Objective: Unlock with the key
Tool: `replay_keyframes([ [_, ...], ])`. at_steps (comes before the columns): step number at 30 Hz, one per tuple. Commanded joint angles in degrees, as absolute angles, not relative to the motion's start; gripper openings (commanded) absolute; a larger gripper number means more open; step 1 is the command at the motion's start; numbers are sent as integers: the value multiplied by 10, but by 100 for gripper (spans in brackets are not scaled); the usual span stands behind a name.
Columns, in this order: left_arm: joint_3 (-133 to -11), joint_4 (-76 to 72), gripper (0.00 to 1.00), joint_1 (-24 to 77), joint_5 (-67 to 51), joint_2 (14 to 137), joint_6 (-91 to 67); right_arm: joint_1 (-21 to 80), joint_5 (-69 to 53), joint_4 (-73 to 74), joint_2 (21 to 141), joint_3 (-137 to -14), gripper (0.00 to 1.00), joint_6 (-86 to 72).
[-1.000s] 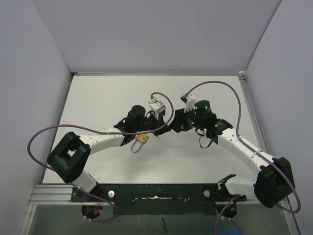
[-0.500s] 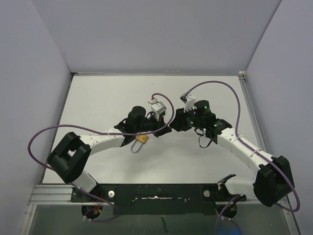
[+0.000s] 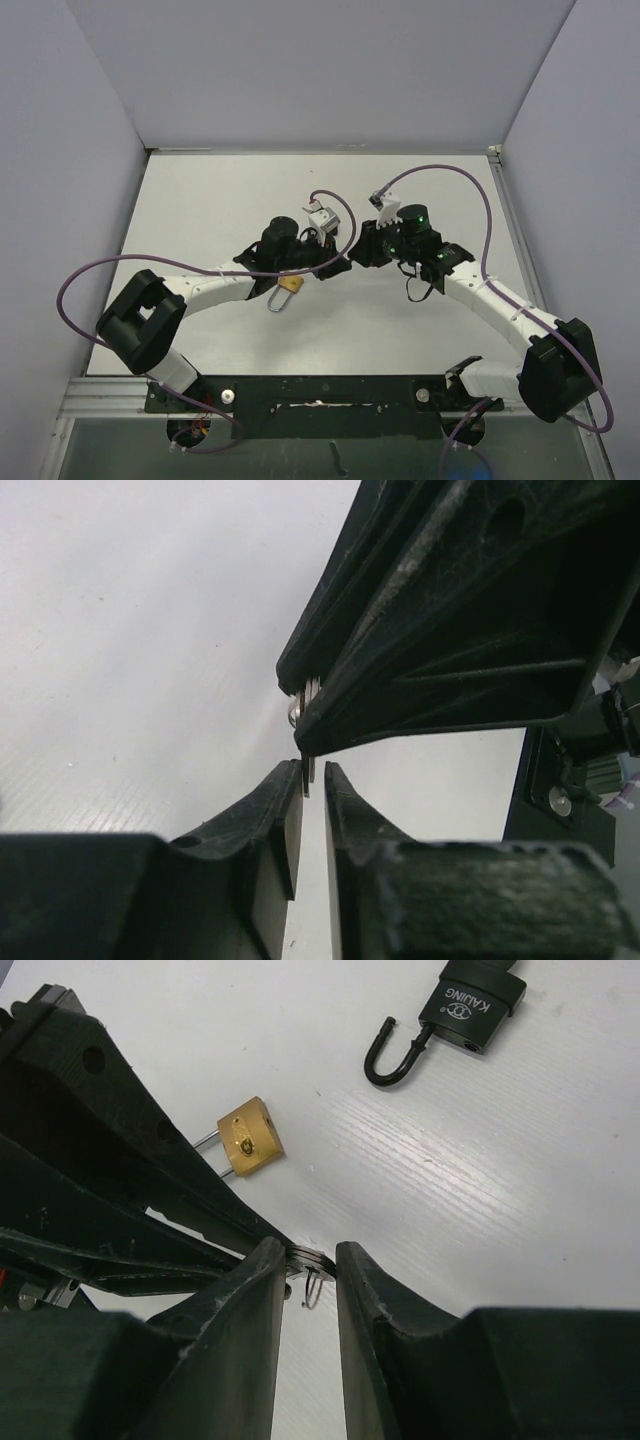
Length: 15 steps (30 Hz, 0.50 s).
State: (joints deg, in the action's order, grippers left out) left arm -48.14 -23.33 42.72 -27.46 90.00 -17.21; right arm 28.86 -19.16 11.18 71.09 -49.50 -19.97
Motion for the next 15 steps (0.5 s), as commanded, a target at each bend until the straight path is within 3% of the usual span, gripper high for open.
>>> replay_keyframes([
  [1,-484,-264,19,429,-274,886,-167,285,-166,92,694,-515,25,-201],
  [6,-480,-263,36,428,-267,885,-168,285,-162,93,692,-517,25,-202],
  [15,-444,-272,39,424,-222,853,-165,277,-147,99,687,-517,25,-212],
])
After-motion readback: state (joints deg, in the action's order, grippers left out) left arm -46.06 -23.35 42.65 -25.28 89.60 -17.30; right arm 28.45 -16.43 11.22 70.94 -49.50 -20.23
